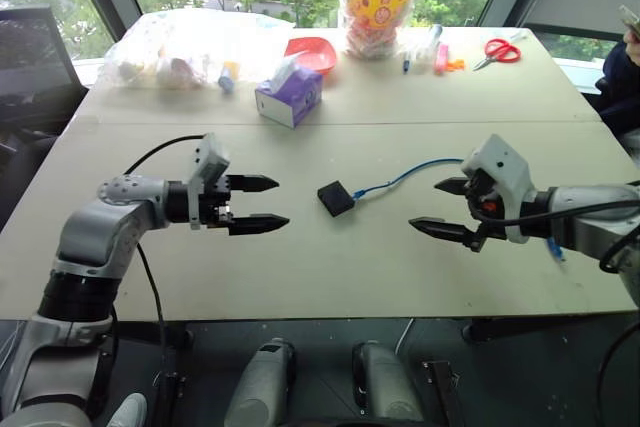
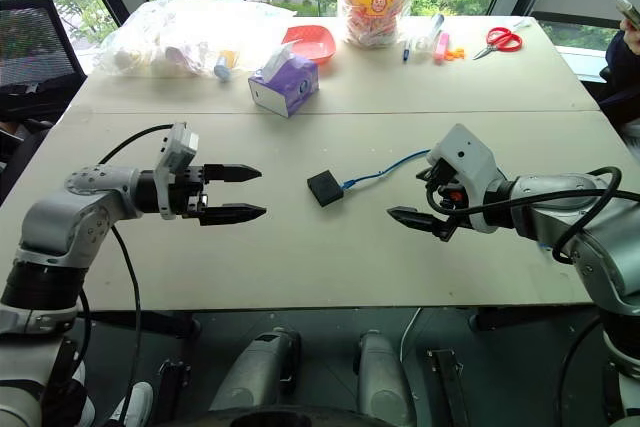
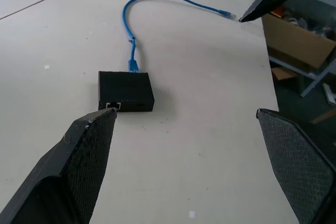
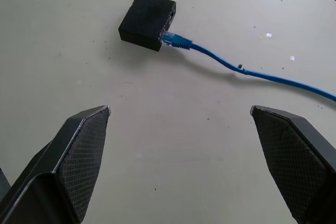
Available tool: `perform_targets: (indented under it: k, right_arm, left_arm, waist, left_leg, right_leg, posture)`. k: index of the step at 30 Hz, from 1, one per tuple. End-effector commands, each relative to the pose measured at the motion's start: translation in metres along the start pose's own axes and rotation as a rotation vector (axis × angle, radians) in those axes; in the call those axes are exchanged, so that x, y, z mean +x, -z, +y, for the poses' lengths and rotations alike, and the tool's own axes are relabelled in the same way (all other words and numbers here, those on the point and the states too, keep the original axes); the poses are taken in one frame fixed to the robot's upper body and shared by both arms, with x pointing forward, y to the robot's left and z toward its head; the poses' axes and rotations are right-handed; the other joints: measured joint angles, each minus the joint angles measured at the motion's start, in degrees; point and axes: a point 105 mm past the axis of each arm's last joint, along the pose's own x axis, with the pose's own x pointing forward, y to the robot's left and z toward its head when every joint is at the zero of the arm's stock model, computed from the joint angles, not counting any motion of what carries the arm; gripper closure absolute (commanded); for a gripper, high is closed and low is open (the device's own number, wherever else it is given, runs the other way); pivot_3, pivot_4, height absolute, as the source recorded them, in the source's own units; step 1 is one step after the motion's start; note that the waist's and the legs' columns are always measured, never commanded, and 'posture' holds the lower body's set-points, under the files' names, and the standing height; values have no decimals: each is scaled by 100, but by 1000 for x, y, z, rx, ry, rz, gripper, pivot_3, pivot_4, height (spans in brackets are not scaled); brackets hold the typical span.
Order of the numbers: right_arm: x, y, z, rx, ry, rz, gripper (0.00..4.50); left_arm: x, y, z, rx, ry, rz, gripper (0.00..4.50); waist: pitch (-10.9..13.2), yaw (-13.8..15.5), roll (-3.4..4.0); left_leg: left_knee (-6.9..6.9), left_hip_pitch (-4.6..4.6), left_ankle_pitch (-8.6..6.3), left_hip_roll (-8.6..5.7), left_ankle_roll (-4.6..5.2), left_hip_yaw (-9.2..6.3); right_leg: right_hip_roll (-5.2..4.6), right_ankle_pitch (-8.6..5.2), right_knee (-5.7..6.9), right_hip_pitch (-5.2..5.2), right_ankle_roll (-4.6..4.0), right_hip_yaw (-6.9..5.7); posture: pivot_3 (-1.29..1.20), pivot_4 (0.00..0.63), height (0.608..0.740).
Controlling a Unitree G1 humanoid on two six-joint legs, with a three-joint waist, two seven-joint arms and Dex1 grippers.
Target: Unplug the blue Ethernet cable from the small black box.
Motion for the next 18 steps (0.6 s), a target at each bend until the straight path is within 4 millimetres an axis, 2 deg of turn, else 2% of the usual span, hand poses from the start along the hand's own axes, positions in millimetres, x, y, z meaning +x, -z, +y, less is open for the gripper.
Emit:
perform_targets:
  k: [1,7,12,18]
  right_arm:
    - [-2,-8,-6,-55,23,-5,0]
    - [12,-18,-13,-98,3,-12,0]
    - [43,-35,-20,-155,-45,-35,0]
    - [86,-29,-25,-317,-123,64,0]
  left_arm:
    - [-4,-13,0,25,-7,-31,52]
    - [-3,-11,-2,10,-7,-11,52]
    - [-7,-11,-2,16,-12,8,52]
    - [-10,-13,-4,29,-33,7,52]
  waist:
    - [0,-8,0]
    - [0,-40,0]
    - [0,-119,1]
    - [0,-153,0]
  left_leg:
    - [0,0,0,0,0,0]
    - [-1,2,0,1,0,2]
    - [-1,2,0,0,0,3]
    - [-3,1,0,-3,0,5]
  right_leg:
    - [0,0,0,0,0,0]
    - [2,0,1,-1,0,0]
    - [4,0,2,-1,0,0]
    - [4,2,1,-3,4,0]
  posture:
    - [0,150,740]
    - [0,150,740]
    - [0,150,740]
    - [0,150,740]
